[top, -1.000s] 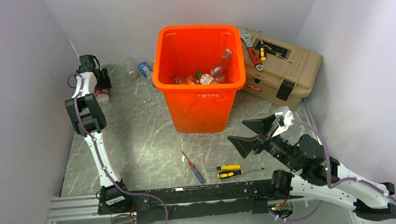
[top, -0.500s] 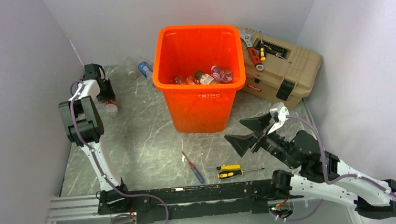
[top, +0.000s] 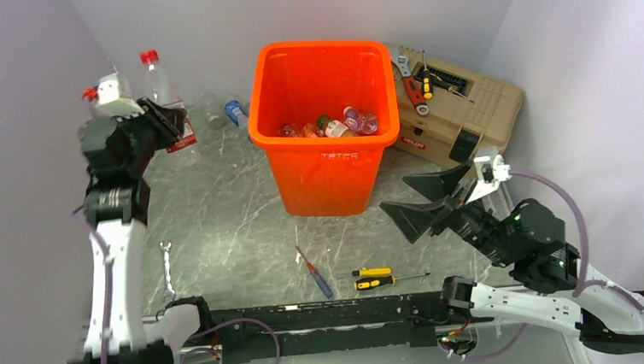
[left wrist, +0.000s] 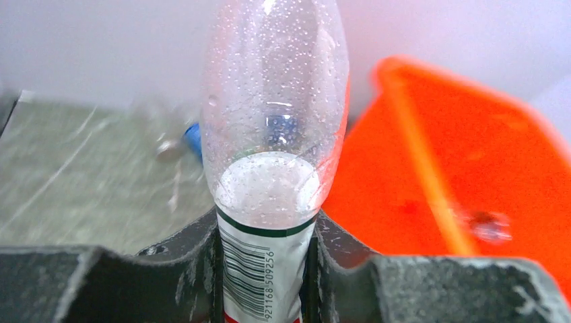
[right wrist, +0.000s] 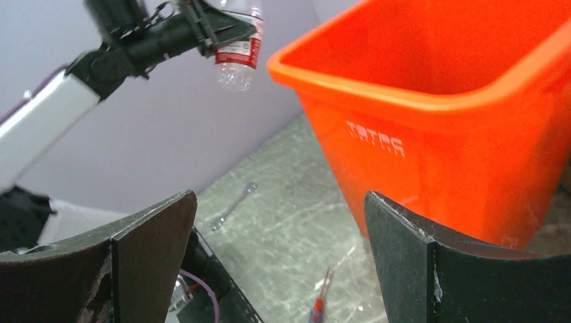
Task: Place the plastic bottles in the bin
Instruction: Place the plastic bottle in the trash bin.
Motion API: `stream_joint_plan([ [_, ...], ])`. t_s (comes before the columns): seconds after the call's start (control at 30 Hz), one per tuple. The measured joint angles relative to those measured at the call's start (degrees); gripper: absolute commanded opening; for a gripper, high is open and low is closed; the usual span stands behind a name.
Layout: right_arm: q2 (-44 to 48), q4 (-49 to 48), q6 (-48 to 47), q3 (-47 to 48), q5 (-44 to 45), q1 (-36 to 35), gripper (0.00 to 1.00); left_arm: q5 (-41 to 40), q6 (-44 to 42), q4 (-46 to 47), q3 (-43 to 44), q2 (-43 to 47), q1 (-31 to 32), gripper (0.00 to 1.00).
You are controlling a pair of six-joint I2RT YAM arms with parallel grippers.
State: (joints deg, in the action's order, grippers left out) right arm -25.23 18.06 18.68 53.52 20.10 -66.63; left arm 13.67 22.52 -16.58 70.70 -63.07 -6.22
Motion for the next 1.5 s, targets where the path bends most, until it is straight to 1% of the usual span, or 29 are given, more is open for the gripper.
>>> stream_joint_plan([
  [0.1,-1.6,-0.8,-1.0,3.5,-1.5,0.0,1.0,5.1,2.2,1.9,1.9,8.3,0.7,0.0],
  [0.2,-6.4,-1.6,-1.9,9.1,-3.0,0.0,1.0,12.1,3.7,3.8,5.6,10.5,0.7,0.0],
  [0.27,-10.8,-1.8,-2.5,13.2,-4.6,0.0,1.0,18.4,5.3,6.0,5.6,11.3,0.8,0.0],
  [0.33,-15.0,-2.0,-2.8,16.4,-6.1,0.0,1.0,25.1,7.3,10.1,2.4,13.2,1.2,0.0],
  [0.47,-22.3,-1.9,-3.2,21.3,-8.7,0.0,1.0,34.1,11.4,17.5,-7.3,17.9,3.7,0.0],
  [0.57,-27.4,-2.8,-3.3,24.3,-11.1,0.0,1.0,40.4,15.6,25.9,-13.4,20.4,5.4,0.0],
  [0.7,-34.6,-4.7,-3.4,28.2,-13.5,0.0,1.0,46.2,23.3,40.1,-19.2,21.3,7.5,0.0],
  [0.77,-37.6,-6.1,-3.5,29.7,-14.5,0.0,1.0,49.1,28.0,48.7,-22.5,21.1,8.7,0.0],
  [0.87,-40.6,-9.1,-3.5,30.3,-15.6,0.0,1.0,51.1,29.8,52.4,-24.2,21.1,10.7,0.0],
  [0.97,-42.1,-12.3,-3.5,30.3,-16.2,0.0,1.0,52.6,27.7,51.1,-25.0,21.9,13.9,0.0],
  [1.1,-44.3,-15.6,-3.5,32.0,-17.3,0.0,0.98,53.2,21.9,45.7,-25.1,24.1,17.8,0.0],
  [1.27,-45.7,-18.1,-3.5,32.9,-19.7,-0.3,0.88,53.1,17.0,41.4,-25.3,25.6,20.8,0.0],
  [1.37,-46.2,-18.7,-3.1,32.9,-20.8,-0.3,0.79,53.2,15.7,40.7,-26.1,25.6,21.7,0.0],
  [1.43,-46.6,-19.0,-2.8,32.9,-21.7,-0.3,0.76,53.1,15.5,40.4,-26.8,25.6,22.0,0.0],
  [1.5,-46.9,-19.1,-2.2,32.9,-22.5,-0.3,0.77,53.1,15.3,40.1,-27.3,25.6,22.3,0.0],
])
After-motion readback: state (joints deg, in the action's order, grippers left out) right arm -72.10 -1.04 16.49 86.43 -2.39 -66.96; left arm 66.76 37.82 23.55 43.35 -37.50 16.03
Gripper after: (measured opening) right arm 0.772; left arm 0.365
